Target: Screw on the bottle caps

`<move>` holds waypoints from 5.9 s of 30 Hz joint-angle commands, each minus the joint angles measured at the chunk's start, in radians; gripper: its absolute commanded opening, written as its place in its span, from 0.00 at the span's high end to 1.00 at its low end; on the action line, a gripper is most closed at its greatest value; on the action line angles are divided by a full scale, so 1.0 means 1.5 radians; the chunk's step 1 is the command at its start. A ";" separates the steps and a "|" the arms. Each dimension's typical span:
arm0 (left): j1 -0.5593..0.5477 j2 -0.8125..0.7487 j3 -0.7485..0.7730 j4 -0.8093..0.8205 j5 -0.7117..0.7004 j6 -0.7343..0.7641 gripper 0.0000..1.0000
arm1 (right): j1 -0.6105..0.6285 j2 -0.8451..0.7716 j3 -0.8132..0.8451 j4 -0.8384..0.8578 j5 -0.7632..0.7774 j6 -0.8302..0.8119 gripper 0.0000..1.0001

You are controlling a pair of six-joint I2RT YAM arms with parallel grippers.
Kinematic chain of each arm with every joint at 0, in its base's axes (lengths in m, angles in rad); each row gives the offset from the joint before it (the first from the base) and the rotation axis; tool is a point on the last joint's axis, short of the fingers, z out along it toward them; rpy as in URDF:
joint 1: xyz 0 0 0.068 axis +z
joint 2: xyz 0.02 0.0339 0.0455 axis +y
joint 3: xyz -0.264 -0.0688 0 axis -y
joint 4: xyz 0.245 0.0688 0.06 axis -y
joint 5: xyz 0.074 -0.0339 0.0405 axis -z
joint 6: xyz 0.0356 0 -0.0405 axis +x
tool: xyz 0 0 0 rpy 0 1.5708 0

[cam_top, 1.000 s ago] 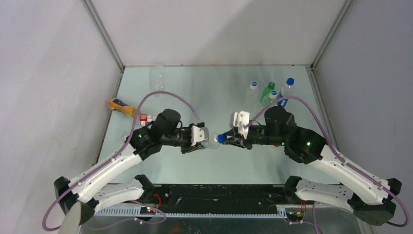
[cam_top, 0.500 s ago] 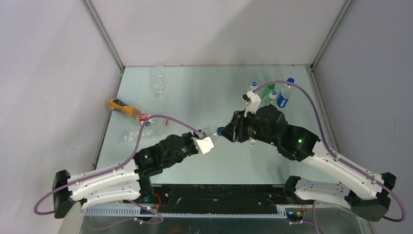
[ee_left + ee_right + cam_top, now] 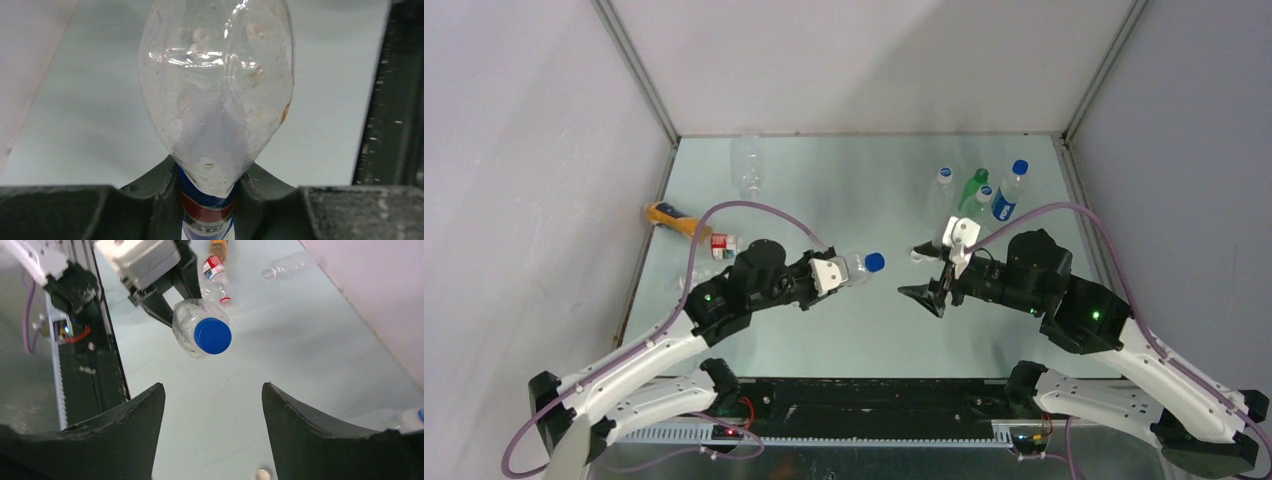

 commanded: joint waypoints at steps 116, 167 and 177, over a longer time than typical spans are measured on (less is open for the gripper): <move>0.030 0.110 0.138 -0.114 0.354 0.044 0.83 | -0.011 0.074 0.040 -0.064 -0.272 -0.334 0.56; -0.191 0.052 -0.089 0.408 -0.269 -0.248 0.83 | 0.028 0.063 -0.082 0.305 0.141 0.298 0.42; -0.191 0.042 -0.098 0.426 -0.271 -0.257 0.68 | 0.032 0.069 -0.082 0.255 0.150 0.334 0.96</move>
